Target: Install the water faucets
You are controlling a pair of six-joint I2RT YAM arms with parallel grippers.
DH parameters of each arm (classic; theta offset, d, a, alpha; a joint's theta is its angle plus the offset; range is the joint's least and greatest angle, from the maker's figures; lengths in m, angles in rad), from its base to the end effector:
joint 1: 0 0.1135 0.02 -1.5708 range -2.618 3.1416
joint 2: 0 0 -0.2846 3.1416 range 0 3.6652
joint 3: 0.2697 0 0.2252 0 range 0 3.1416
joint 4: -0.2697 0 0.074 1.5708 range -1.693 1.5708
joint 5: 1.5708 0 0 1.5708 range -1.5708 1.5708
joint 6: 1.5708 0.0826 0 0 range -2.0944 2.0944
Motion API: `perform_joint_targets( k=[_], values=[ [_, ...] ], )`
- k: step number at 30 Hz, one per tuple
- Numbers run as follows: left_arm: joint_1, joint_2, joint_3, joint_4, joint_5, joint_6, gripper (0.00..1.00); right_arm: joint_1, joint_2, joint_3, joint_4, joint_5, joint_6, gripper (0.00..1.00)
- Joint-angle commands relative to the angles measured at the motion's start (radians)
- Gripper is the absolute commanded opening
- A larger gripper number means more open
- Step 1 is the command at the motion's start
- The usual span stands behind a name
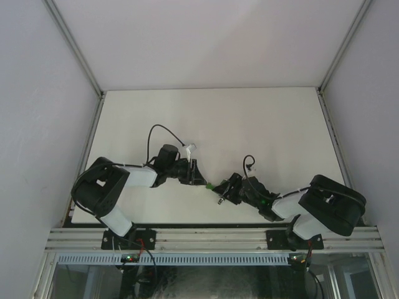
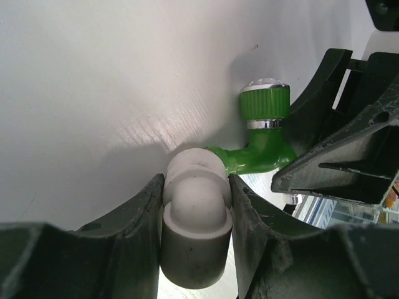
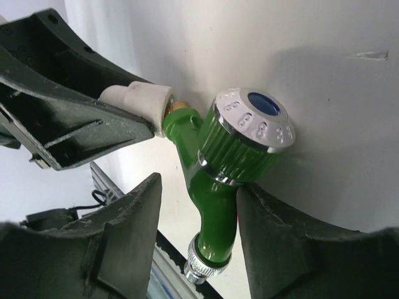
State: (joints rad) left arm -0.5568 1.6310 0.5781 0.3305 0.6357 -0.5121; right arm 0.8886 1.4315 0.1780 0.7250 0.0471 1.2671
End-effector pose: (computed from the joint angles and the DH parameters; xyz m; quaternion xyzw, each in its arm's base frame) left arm 0.2305 -0.2013 0.1458 0.1480 0.8626 -0.4443 0.1914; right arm 0.1546 0.1841 0.1289 0.1746 0.8493 0.4288 0.2535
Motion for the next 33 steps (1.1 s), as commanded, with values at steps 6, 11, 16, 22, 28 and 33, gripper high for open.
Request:
perform_joint_targets(
  k=[6,11,16,22,28,33],
  values=[
    [0.000,0.016,0.052,0.039,0.038,0.008,0.00,-0.036,0.180,0.011,0.192,0.005,0.080,0.46],
    [0.001,0.014,0.052,0.036,0.029,0.012,0.00,-0.064,0.269,0.016,0.284,-0.032,0.080,0.44],
    [0.008,0.018,0.054,0.018,0.019,0.018,0.00,-0.094,0.288,0.018,0.271,-0.053,0.065,0.52],
    [0.016,-0.012,0.050,0.002,0.009,0.018,0.00,-0.108,0.116,0.044,-0.033,-0.015,-0.035,0.61],
    [0.016,-0.029,0.049,-0.005,0.001,0.006,0.00,-0.148,0.012,0.102,-0.219,-0.072,-0.211,0.62],
    [0.016,-0.032,0.048,-0.001,0.000,-0.003,0.00,-0.211,0.083,0.128,-0.143,-0.218,-0.265,0.56]
  ],
)
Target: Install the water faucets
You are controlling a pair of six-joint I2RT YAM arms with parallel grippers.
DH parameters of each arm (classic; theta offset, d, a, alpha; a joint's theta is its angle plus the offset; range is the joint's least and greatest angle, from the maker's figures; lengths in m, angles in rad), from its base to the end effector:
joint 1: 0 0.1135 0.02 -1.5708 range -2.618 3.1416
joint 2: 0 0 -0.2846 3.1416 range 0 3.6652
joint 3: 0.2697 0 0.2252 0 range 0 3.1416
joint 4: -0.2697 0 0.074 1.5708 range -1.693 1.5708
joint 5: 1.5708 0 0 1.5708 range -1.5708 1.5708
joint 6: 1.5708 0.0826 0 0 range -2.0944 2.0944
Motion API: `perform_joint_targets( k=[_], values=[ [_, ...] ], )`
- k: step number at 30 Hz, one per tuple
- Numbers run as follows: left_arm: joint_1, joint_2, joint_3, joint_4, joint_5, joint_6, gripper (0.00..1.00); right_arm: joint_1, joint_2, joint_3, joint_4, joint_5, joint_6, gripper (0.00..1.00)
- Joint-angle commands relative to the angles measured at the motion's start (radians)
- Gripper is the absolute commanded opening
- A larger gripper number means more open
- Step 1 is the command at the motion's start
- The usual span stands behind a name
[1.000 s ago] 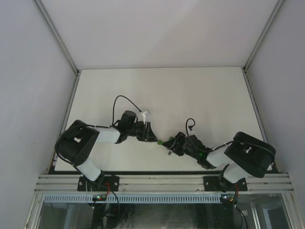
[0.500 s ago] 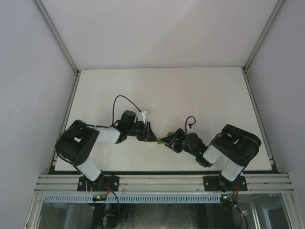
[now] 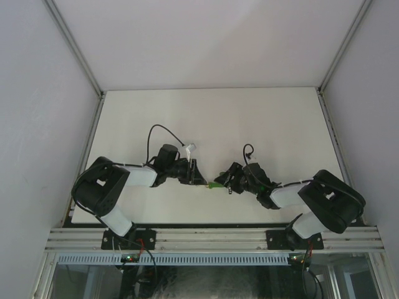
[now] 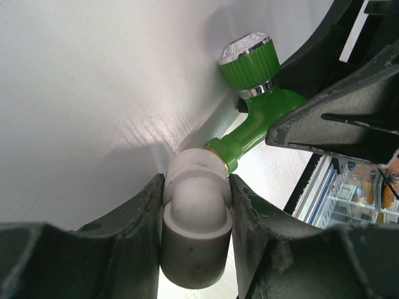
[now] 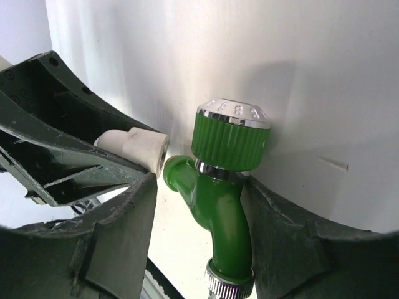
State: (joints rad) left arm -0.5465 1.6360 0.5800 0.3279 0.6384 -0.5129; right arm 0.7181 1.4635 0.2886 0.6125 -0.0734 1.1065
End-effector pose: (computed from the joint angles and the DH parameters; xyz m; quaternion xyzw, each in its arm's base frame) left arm 0.2328 -0.1992 0.1447 0.1429 0.8642 -0.4433 0.1904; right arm 0.1925 0.1762 0.1359 0.1515 0.8619 0.4015 0.2700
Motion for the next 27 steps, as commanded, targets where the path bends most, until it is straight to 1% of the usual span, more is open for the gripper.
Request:
perform_joint_targets(
  k=[1,3,6,8,12,13,15,16,17,19,22,27],
  values=[
    [0.006,-0.038,0.045,0.002,-0.003,-0.003,0.00,-0.052,0.068,0.018,-0.003,-0.122,-0.101,0.54],
    [0.006,-0.040,0.042,0.002,-0.003,-0.003,0.00,-0.068,0.097,0.020,0.048,-0.161,-0.094,0.53],
    [0.006,-0.041,0.038,0.002,-0.005,-0.005,0.00,-0.074,0.146,0.046,0.078,-0.204,-0.098,0.51],
    [0.006,-0.041,0.038,0.002,-0.005,-0.007,0.00,-0.074,0.168,0.057,0.083,-0.215,-0.099,0.48],
    [0.006,-0.045,0.028,0.002,-0.015,-0.009,0.00,-0.078,0.186,0.059,0.102,-0.226,-0.108,0.35],
    [0.006,-0.046,0.027,0.004,-0.018,-0.009,0.00,-0.080,0.186,0.059,0.102,-0.229,-0.112,0.30],
    [0.005,-0.050,0.023,0.009,-0.020,-0.013,0.00,-0.084,0.179,0.060,0.097,-0.234,-0.128,0.25],
    [0.006,-0.054,0.022,0.012,-0.022,-0.015,0.00,-0.088,0.172,0.059,0.088,-0.236,-0.136,0.18],
    [0.005,-0.060,0.019,0.014,-0.025,-0.017,0.00,-0.089,0.160,0.059,0.079,-0.236,-0.146,0.10],
    [0.005,-0.076,0.011,0.019,-0.041,-0.021,0.00,-0.086,0.120,0.059,0.058,-0.225,-0.180,0.00],
    [0.007,-0.116,-0.008,0.034,-0.056,-0.035,0.00,-0.042,0.006,0.060,-0.035,-0.134,-0.260,0.00],
    [0.008,-0.231,-0.066,0.100,-0.087,-0.082,0.00,0.095,-0.220,0.052,-0.166,0.100,-0.452,0.00]
  ],
)
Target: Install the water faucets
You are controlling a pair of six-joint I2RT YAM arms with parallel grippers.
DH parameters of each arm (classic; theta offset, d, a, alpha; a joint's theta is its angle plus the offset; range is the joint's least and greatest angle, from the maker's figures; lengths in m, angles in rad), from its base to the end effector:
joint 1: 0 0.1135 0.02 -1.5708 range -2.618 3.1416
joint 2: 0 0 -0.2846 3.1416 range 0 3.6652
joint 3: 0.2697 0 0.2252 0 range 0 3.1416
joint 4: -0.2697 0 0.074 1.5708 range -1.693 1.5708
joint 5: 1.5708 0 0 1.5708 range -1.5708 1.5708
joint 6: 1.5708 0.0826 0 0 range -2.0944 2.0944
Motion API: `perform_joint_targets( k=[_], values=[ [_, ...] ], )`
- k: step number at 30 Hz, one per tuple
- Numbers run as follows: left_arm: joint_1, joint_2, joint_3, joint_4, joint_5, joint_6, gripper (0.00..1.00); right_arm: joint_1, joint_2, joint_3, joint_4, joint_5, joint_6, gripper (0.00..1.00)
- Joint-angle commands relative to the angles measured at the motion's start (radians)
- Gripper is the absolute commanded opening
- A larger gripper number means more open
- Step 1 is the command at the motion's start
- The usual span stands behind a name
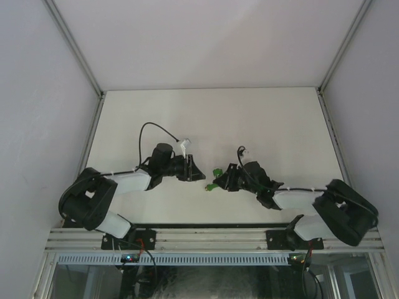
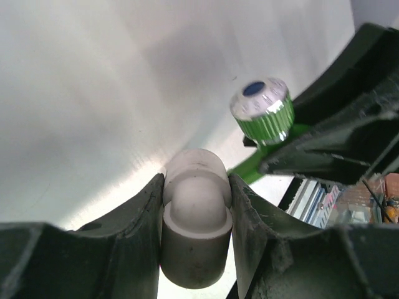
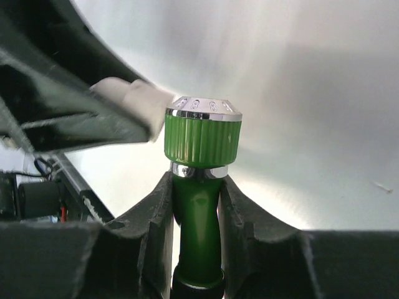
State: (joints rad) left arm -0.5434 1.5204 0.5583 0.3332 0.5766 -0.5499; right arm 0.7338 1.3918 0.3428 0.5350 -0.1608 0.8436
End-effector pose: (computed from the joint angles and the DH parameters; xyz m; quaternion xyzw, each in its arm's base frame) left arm 0.2291 -0.1910 0.1697 0.1262 0.8548 -0.4426 0.2399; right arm 0.1879 0.1873 0.1588 0.0068 0.8617 0.4054 0.3050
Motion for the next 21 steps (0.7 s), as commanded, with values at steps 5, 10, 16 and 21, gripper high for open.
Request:
perform_joint_targets(
  k=[5,10,16,21],
  values=[
    [0.006,-0.287,-0.102,0.114,-0.049,-0.073,0.00,0.103,-0.281,-0.063,-0.044,0.226,-0.281,0.00],
    [0.022,-0.477,-0.145,0.064,-0.078,-0.085,0.00,0.156,-0.421,-0.149,0.090,0.290,-0.436,0.00],
    [0.032,-0.616,-0.178,-0.007,-0.112,-0.088,0.00,0.205,-0.566,-0.161,0.020,0.434,-0.605,0.00],
    [0.033,-0.642,-0.215,0.014,-0.123,-0.117,0.00,0.273,-0.493,-0.121,-0.088,0.517,-0.666,0.00]
  ],
)
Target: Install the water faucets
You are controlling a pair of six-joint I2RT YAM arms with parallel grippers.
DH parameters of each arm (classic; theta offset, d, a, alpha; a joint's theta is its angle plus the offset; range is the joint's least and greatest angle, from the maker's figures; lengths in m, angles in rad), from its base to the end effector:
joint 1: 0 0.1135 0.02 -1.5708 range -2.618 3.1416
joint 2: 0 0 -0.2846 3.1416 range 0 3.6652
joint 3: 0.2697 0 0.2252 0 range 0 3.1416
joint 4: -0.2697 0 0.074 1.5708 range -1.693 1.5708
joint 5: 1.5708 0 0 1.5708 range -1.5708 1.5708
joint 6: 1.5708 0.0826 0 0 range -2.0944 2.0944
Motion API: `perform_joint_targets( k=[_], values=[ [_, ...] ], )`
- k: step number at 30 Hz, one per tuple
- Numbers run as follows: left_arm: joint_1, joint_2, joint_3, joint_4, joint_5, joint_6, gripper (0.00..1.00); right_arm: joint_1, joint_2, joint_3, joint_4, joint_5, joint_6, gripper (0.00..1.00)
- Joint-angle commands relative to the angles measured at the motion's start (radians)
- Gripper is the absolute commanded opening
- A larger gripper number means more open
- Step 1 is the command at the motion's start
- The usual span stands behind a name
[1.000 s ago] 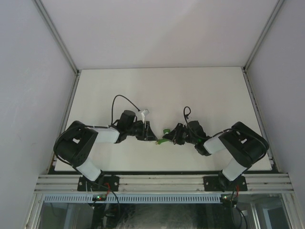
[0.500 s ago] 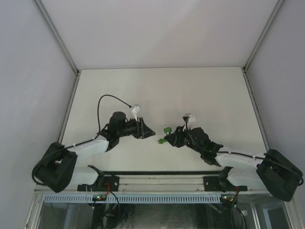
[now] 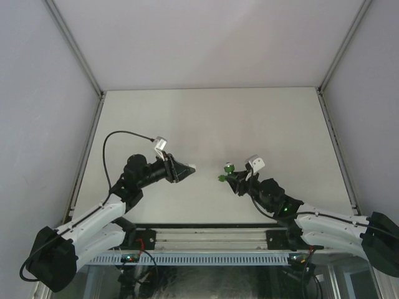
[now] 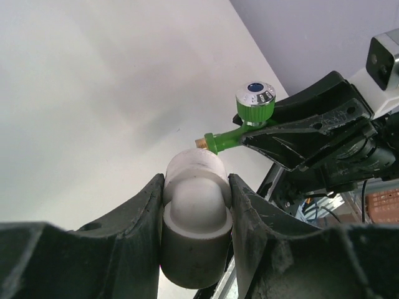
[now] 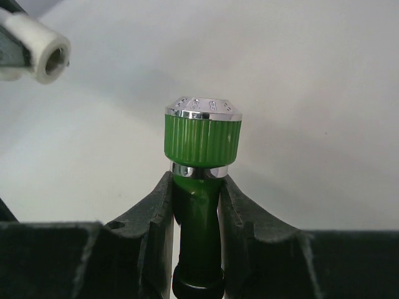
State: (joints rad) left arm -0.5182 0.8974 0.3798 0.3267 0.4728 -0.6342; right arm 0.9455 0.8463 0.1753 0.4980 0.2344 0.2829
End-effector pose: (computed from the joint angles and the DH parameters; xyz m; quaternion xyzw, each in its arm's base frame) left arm 0.1600 -0.1346 0.2527 0.1054 0.7572 -0.4886 0.4205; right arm 0.1272 0.1434 0.2121 -0.1762 0.7434 0.2951 0.5738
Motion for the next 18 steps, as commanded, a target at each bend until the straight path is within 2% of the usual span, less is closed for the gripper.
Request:
perform_joint_targets(
  k=[1,9,18],
  values=[
    [0.007,-0.019,-0.041,0.026,-0.019,-0.032,0.00,0.081,0.081,0.045,-0.048,0.146,-0.109,0.00],
    [0.007,-0.034,-0.053,0.028,-0.020,-0.062,0.00,0.202,0.245,0.102,-0.108,0.267,-0.108,0.00],
    [0.007,-0.034,-0.059,0.027,-0.028,-0.059,0.00,0.279,0.263,0.124,-0.356,0.223,0.089,0.00]
  ],
)
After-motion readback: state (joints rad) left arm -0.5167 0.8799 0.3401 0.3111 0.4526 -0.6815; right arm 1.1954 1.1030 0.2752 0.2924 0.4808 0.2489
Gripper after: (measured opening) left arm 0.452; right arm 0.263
